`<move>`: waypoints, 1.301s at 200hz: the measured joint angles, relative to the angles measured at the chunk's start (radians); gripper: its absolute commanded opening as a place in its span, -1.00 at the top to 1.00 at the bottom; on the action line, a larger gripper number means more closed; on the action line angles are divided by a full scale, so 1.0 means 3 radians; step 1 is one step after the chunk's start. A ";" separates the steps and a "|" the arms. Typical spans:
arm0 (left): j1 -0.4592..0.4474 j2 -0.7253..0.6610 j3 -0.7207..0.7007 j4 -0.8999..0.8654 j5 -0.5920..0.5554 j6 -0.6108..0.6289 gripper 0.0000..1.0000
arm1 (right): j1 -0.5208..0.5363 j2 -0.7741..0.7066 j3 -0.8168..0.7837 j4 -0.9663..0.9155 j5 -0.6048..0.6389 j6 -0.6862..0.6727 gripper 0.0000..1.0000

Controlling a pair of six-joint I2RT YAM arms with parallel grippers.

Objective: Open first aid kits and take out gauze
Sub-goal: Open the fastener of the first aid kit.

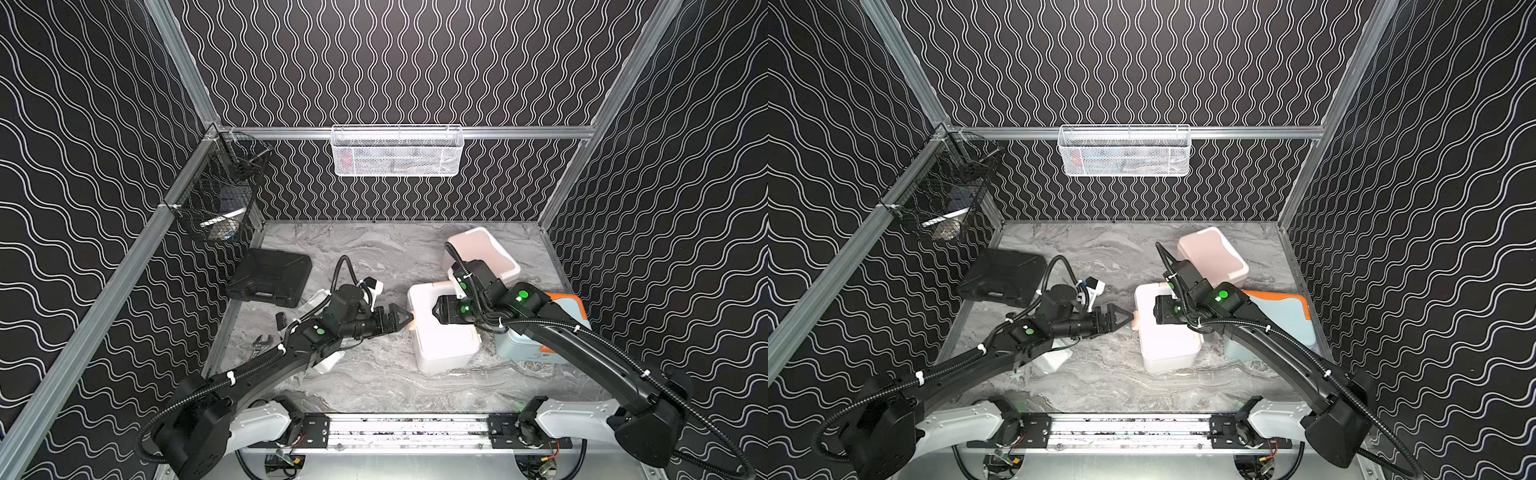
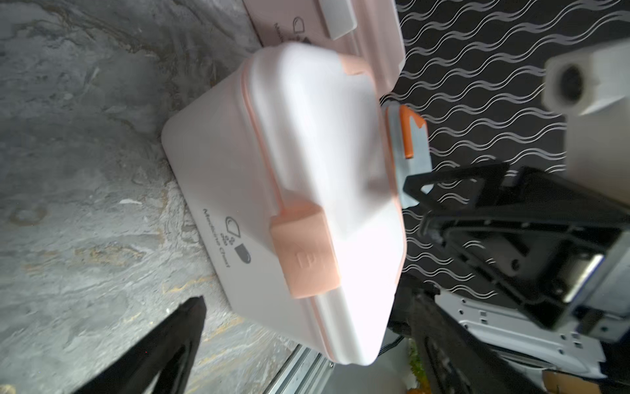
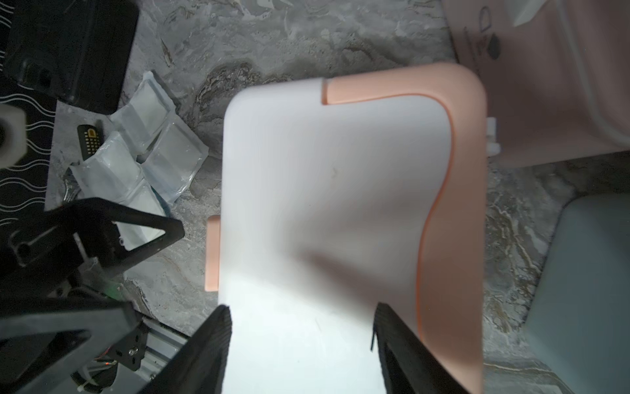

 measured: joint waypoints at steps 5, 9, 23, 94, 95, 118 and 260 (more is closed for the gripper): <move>-0.0038 0.0033 0.0066 -0.0089 -0.0055 0.0053 -0.98 | -0.0003 0.0000 -0.0010 -0.0008 0.0027 0.0004 -0.41; -0.0064 0.0057 0.0113 -0.0151 -0.0093 0.0100 -0.98 | -0.0003 0.0004 -0.0018 -0.0017 0.0046 0.0009 -0.41; -0.0149 0.0148 0.0254 -0.0334 -0.0221 0.0217 -0.98 | -0.0003 0.0034 -0.0032 -0.0057 0.0079 0.0009 -0.42; -0.0300 0.0614 0.0573 -0.0575 -0.0483 0.0518 -0.98 | -0.0005 0.0072 -0.0089 -0.0056 0.0134 0.0006 -0.43; -0.0300 0.0615 0.0573 -0.0572 -0.0483 0.0519 -0.98 | -0.0005 0.0072 -0.0090 -0.0055 0.0134 0.0006 -0.43; -0.0300 0.0579 0.0534 -0.0539 -0.0529 0.0528 -0.97 | -0.0005 0.0065 -0.0095 -0.0046 0.0134 0.0006 -0.43; -0.0187 0.0094 0.0135 -0.0849 -0.0791 0.0511 -0.95 | -0.0013 -0.0031 -0.0123 -0.0039 0.0114 0.0008 -0.58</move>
